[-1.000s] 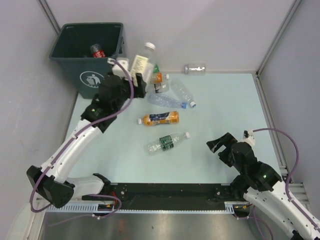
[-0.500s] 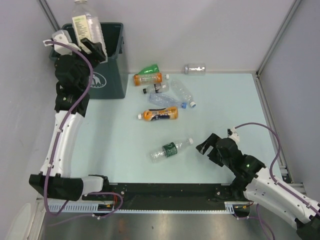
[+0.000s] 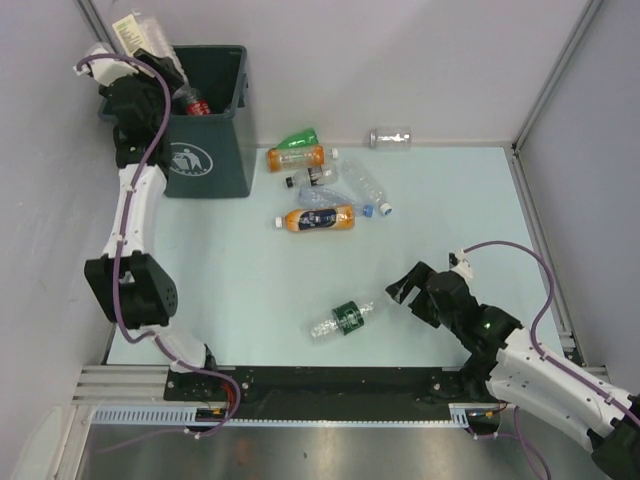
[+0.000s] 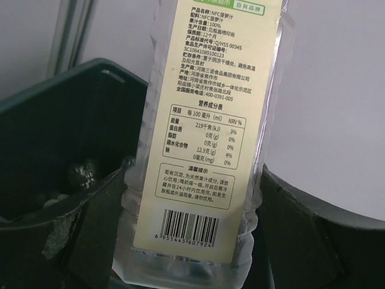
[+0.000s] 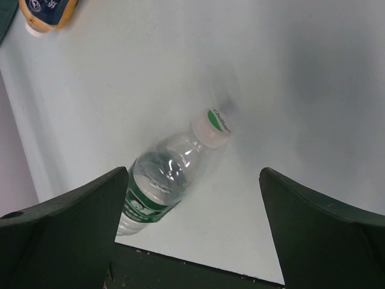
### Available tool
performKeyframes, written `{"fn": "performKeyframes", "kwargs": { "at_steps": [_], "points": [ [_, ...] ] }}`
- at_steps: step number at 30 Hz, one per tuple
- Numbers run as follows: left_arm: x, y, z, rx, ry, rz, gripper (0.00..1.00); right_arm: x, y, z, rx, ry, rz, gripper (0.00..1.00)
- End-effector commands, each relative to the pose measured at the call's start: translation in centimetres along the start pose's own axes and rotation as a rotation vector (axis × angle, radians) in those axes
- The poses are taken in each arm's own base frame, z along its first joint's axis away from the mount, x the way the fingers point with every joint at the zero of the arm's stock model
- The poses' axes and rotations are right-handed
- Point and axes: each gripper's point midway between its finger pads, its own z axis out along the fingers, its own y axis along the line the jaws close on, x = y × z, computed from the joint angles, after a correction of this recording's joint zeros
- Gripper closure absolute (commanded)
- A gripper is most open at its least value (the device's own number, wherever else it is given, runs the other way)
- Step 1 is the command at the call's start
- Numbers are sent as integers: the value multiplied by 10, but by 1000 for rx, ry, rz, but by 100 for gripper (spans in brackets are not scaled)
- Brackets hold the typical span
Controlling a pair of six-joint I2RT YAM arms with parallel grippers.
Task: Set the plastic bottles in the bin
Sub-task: Place the plastic bottle in the trash bin.
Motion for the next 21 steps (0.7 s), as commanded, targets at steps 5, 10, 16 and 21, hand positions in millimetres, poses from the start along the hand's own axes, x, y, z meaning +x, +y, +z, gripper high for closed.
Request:
{"fn": "performKeyframes", "kwargs": {
  "at_steps": [5,10,16,21],
  "points": [
    [-68,-8,41,84,-172,-46,18,1,11,9,-28,1,-19,4],
    [-62,1,48,87,-146,-21,0,11,10,17,-10,43,-20,4],
    [-69,-8,40,124,-145,24,0,15,10,17,-9,50,-23,4],
    [-77,-29,18,207,-119,9,0,14,10,16,-9,41,-24,4]
  ]
}}
